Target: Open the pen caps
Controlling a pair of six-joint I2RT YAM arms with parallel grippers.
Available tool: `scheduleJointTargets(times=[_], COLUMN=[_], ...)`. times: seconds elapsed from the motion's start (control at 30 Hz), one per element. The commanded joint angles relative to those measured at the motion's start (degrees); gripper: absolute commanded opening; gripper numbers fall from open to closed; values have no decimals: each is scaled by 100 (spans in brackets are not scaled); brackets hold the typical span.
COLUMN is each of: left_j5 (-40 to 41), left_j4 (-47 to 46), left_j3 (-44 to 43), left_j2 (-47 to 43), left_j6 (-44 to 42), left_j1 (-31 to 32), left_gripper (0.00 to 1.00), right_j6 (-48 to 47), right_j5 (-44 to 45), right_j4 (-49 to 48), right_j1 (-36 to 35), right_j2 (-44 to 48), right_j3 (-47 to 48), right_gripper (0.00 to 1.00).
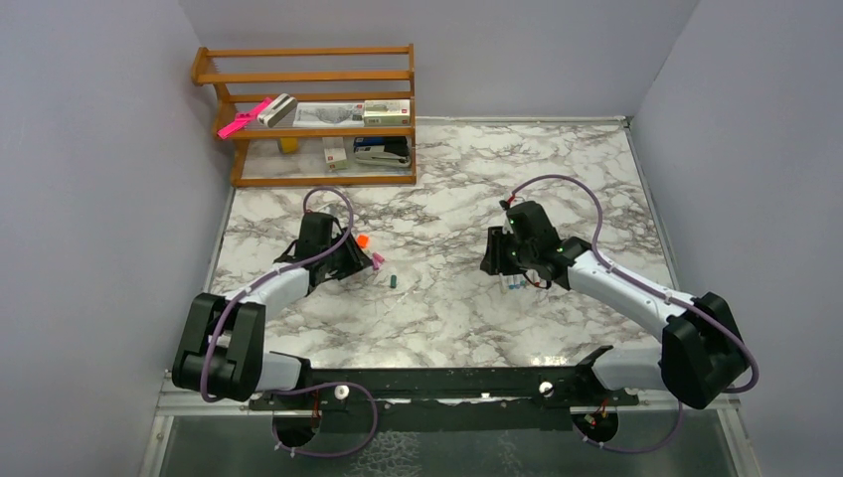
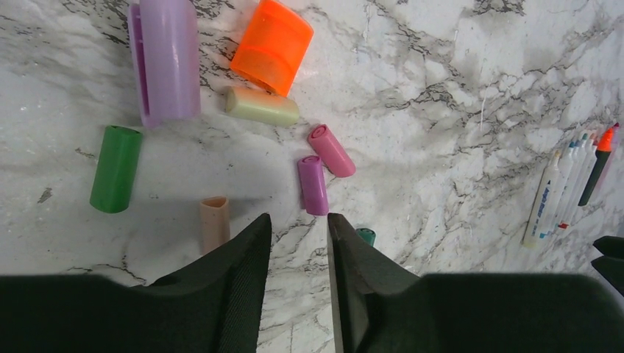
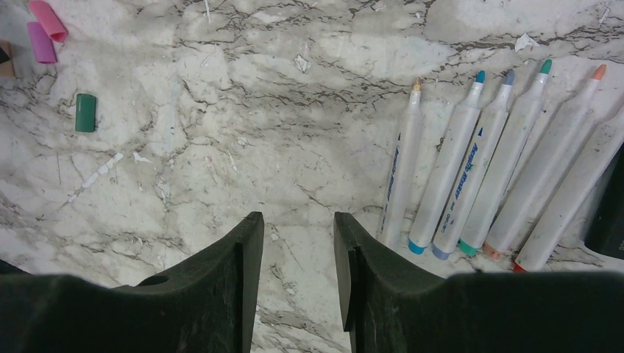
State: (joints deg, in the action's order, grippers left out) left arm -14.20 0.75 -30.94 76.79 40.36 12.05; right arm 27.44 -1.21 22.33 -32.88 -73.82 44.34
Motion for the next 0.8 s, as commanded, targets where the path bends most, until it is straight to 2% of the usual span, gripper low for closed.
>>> scheduleJointTargets(times=[0.0,0.07,0.17,0.23,0.27,0.43,0.5,0.77], left_j5=[-107,-80,17,117,159,267,355,747], left_j4=[-103,-83,-36,12,19,128,269,637], left_j3=[52,50,47,49,46,-35,-125,-387], left_j2=[-261,-332,-481,-610,-680,-1025,-1135,-1560], left_j6=[10,40,75,95,102,-6,-54,-281], left_j1=[-27,-29,-26,-22,-27,-28,-20,-19], left_gripper=[40,47,62,94,99,99,99,99], right_j6=[34,14,-11,-27,-27,-75,-101,-315], right_j5=[-56,-14,55,88,124,384,565,1208], right_j4=[-131,-131,-189,-281,-322,-440,-478,-538], right_j1=[34,28,28,32,30,28,30,33], right_j2=[-71,-63,-17,49,89,228,316,544], right_j3=[68,64,20,-54,-70,-133,-157,-102], right_gripper=[41,41,41,41,42,44,49,52])
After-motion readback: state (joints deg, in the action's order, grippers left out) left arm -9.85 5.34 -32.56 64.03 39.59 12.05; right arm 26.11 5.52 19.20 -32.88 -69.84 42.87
